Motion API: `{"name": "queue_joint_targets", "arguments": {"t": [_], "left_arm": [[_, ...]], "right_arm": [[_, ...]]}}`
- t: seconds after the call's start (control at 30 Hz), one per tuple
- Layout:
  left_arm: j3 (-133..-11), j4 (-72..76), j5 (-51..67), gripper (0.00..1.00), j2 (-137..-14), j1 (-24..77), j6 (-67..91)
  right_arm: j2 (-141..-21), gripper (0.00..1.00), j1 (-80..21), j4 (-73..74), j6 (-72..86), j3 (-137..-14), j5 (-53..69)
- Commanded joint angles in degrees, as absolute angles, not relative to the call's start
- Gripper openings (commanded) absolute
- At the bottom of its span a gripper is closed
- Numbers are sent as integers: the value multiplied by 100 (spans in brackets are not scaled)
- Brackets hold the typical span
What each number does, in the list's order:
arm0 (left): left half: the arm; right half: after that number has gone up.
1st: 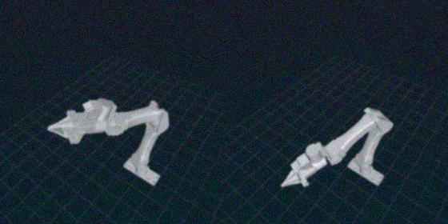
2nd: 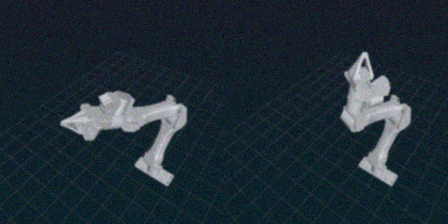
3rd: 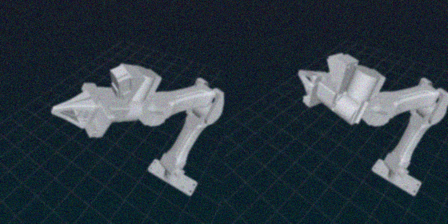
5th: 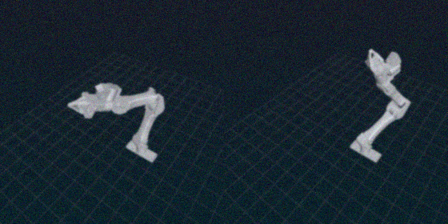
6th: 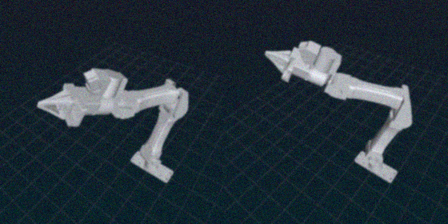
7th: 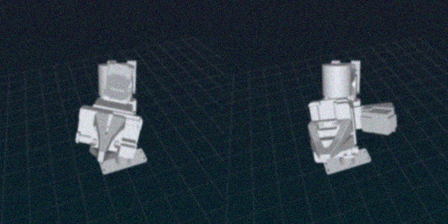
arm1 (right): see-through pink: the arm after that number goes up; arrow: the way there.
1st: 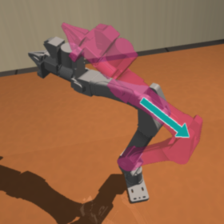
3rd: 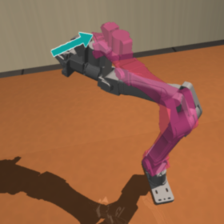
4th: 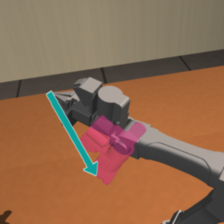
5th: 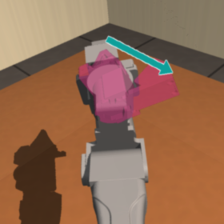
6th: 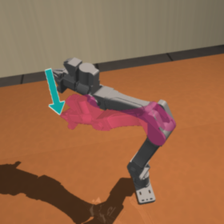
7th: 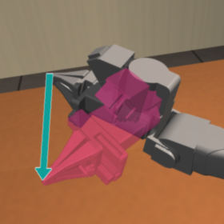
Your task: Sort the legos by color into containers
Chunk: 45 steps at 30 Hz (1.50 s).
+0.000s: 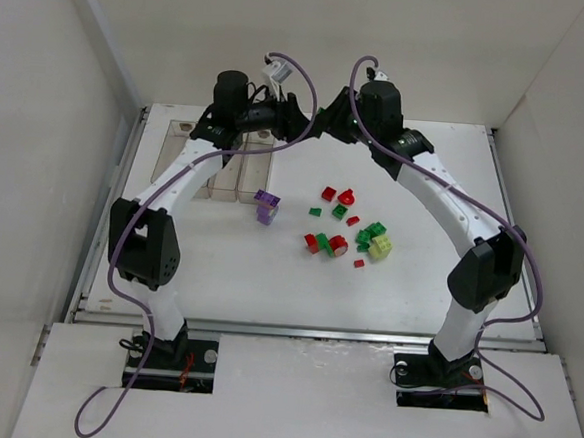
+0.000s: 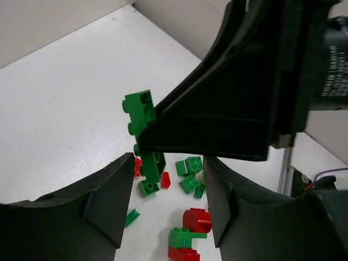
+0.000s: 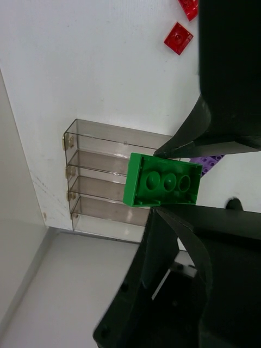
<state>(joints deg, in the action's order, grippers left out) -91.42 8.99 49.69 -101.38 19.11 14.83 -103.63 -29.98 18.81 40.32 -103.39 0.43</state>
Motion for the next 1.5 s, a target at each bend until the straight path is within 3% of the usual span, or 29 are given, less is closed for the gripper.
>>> {"name": "queue_joint_targets", "arguments": {"t": [0.0, 0.23, 0.3, 0.33, 0.43, 0.5, 0.53, 0.63, 0.67, 0.7, 0.83, 1.0, 1.37, 1.47], "left_arm": [[-9519, 483, 5001, 49, -10274, 1925, 1328], [-9519, 299, 4939, 48, -10274, 1925, 1107], [-9519, 299, 4799, 38, -10274, 1925, 1107], [-9519, 299, 4799, 29, -10274, 1925, 1168], [-9589, 360, 4799, 17, -10274, 1925, 1283], [-9642, 299, 4851, 0, -10274, 1925, 1283], [-9642, 299, 4852, 0, -10274, 1925, 1283], [-9520, 149, 4773, 0, -10274, 1829, 1283], [-9432, 80, 4772, 0, -10205, 1680, 1283], [-9335, 1, 4668, 0, -10204, 1679, 1283], [-8957, -500, 3888, 0, -9976, 969, 689], [-8632, -607, 1929, 0, -9923, 168, -210], [-7884, 141, 1029, 0, -10151, -642, -1907], [-7884, 141, 906, 9, -10318, -765, -1907]], "right_arm": [[-10151, 0, -3111, 1564, 3973, -10354, 202], [-10099, 0, -3111, 1503, 3973, -10354, 272], [-10099, 0, -3111, 1503, 3973, -10354, 272], [-10099, 0, -3164, 1503, 3973, -10354, 325], [-10099, 0, -3164, 1503, 3973, -10354, 325], [-10160, 0, -3164, 1503, 3920, -10354, 404], [-10160, 2, -3164, 1503, 3920, -10354, 465], [-10362, 51, -3112, 1503, 3920, -10354, 799], [-10467, 89, -3033, 1616, 3920, -10475, 939], [-10468, 100, -2980, 1617, 3920, -10537, 940], [-10460, 100, -2655, 1959, 3920, -10556, 730], [-10134, 100, -2452, 1600, 3789, -10011, 528], [-10309, 100, -2452, 2074, 3051, -10178, 343], [-10310, 100, -2452, 2224, 2919, -10283, 343]]}}
